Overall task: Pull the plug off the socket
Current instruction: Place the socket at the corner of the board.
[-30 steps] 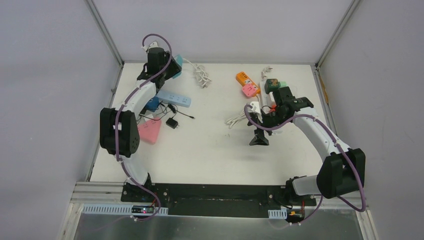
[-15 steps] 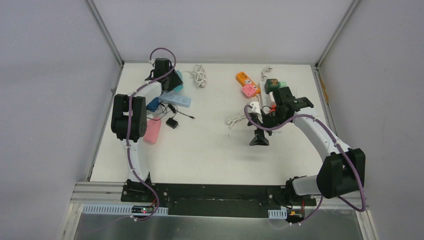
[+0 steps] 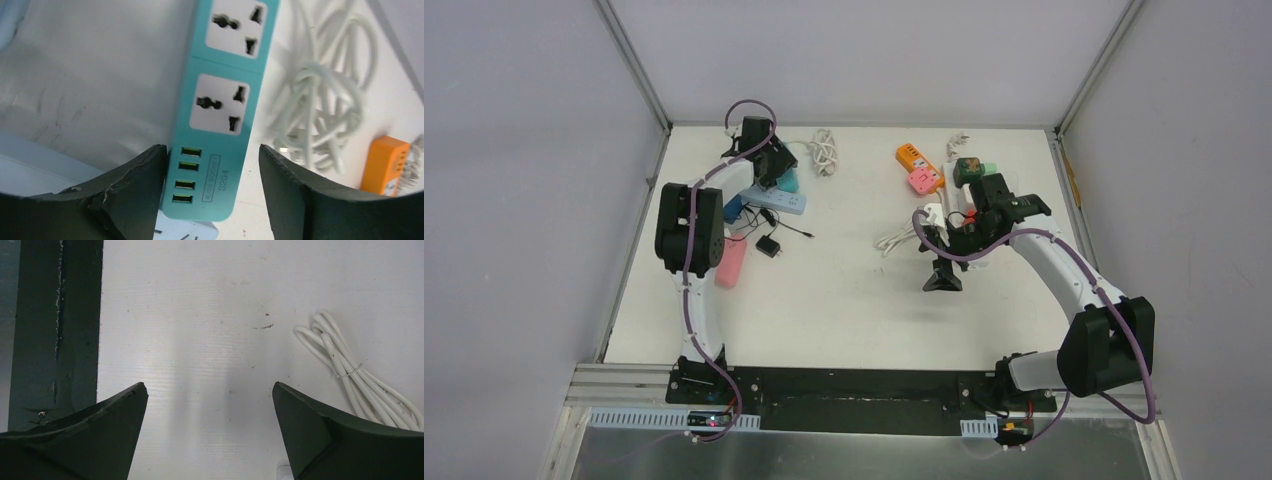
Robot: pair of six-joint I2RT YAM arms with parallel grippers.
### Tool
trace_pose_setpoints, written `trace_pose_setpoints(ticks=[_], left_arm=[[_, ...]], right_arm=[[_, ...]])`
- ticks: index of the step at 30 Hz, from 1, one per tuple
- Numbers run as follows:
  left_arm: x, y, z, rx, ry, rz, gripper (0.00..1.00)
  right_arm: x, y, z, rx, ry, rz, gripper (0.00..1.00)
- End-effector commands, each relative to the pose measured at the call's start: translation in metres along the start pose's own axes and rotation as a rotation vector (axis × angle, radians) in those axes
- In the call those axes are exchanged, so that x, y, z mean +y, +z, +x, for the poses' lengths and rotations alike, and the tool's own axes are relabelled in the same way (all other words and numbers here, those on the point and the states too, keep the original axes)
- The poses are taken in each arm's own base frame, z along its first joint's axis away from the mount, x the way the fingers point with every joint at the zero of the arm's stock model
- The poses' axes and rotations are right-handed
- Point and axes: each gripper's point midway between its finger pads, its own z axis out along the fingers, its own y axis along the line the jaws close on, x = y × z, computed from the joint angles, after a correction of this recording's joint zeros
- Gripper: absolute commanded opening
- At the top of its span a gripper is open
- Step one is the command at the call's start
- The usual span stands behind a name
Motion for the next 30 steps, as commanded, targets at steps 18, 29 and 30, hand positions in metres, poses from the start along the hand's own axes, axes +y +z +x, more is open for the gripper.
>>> trace_pose_setpoints(ticks=[18, 29, 30], left_arm=[[-0.064, -0.100, -0.025, -0.100, 0.231, 0.290, 0.74], [-0.104, -0.203, -0.035, -0.181, 0.275, 0.517, 0.75], [-0.110, -0.214, -0.039, -0.197, 0.276, 0.536, 0.77]], right_arm=[[0.002, -0.009, -0.019, -0.069, -0.058, 0.015, 1.00], [0.008, -0.014, -0.024, -0.100, -0.063, 0.025, 1.00], [0.007, -0.015, -0.024, -0.100, -0.064, 0.032, 1.00]])
